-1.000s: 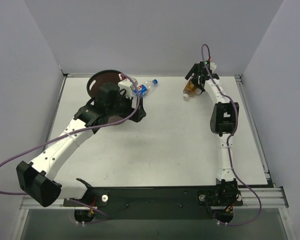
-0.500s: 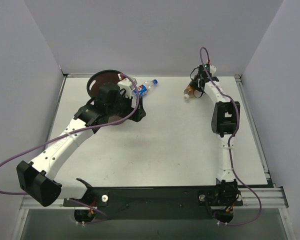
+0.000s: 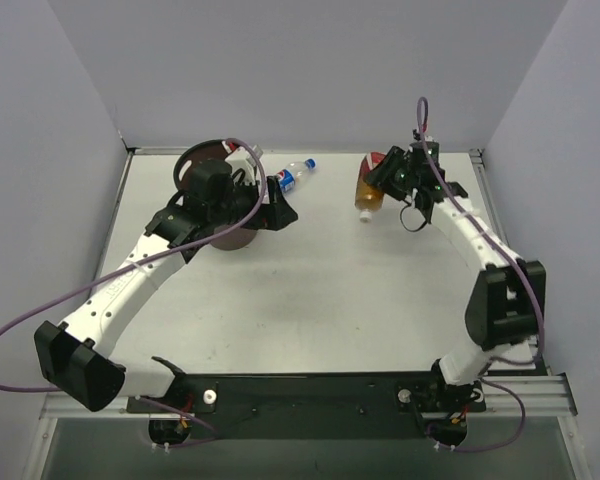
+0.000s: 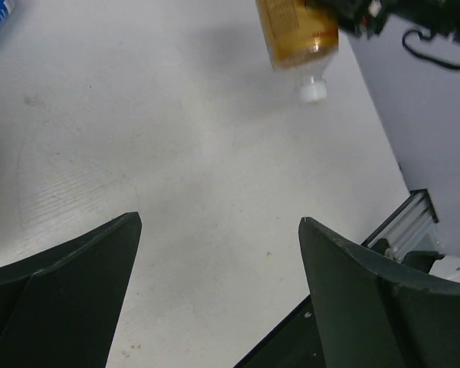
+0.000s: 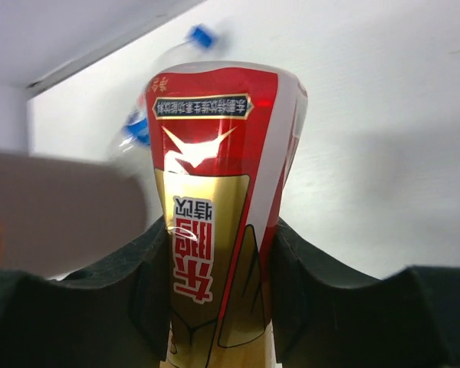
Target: Put the plastic bottles in the bin
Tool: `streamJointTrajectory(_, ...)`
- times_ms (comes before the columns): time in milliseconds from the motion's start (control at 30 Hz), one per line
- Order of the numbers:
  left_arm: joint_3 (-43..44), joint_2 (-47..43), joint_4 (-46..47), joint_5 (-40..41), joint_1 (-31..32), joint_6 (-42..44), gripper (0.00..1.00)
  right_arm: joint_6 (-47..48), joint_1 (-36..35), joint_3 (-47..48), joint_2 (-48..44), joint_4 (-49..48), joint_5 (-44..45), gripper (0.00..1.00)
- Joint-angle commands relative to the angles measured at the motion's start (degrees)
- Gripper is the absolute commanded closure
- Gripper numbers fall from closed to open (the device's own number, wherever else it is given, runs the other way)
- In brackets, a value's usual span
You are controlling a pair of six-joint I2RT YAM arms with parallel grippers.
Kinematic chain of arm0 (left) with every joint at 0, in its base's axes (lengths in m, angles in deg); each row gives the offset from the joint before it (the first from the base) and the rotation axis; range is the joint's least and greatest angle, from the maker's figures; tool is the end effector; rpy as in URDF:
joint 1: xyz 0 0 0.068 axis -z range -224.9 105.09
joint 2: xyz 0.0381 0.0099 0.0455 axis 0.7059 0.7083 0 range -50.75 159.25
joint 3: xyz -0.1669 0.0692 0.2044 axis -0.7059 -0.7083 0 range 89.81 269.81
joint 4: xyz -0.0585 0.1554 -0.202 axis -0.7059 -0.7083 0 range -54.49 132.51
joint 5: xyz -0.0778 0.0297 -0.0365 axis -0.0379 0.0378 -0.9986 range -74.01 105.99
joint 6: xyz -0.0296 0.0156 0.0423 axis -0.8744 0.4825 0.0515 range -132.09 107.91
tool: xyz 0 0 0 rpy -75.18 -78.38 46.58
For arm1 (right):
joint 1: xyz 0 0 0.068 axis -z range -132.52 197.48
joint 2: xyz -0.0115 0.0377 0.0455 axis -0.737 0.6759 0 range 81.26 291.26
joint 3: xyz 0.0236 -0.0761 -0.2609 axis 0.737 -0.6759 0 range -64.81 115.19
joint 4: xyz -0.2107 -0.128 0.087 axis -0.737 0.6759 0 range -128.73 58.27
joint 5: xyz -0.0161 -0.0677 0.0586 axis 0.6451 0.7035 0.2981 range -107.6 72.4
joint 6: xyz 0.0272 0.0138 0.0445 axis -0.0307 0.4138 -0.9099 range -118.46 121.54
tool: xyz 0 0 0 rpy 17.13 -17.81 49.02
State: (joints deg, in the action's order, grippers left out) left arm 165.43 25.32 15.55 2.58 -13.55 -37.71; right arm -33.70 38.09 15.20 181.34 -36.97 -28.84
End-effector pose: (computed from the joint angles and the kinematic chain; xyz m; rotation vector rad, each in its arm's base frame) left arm 0.2504 -0.1623 0.3778 0.2599 2.1308 -0.8420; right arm 0.4114 0.0751 0.3051 0.3186 1.9852 0.6982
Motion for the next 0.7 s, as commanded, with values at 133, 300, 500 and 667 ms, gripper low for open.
streamJointTrajectory(133, 5.3, -1.0, 7.4, -6.1, -4.0, -10.2, 0.02, -10.6, -7.7, -20.5, -22.7, -21.7, -20.3, 1.0)
streamJointTrajectory(300, 3.8, -2.8, 13.3, -11.5, -5.8, -11.8, 0.03, -14.1, -11.7, -22.6, -27.1, -24.1, -24.7, 1.0)
streamJointTrajectory(500, 2.3, -4.4, 13.9, -14.9, -6.0, -12.3, 0.03, -18.9, -14.3, -19.9, -25.9, -29.5, -29.3, 1.0)
streamJointTrajectory(667, 2.6, -4.8, 13.9, -15.8, -6.0, -13.4, 0.02, -19.2, -18.6, -16.6, -23.5, -29.4, -30.5, 1.0)
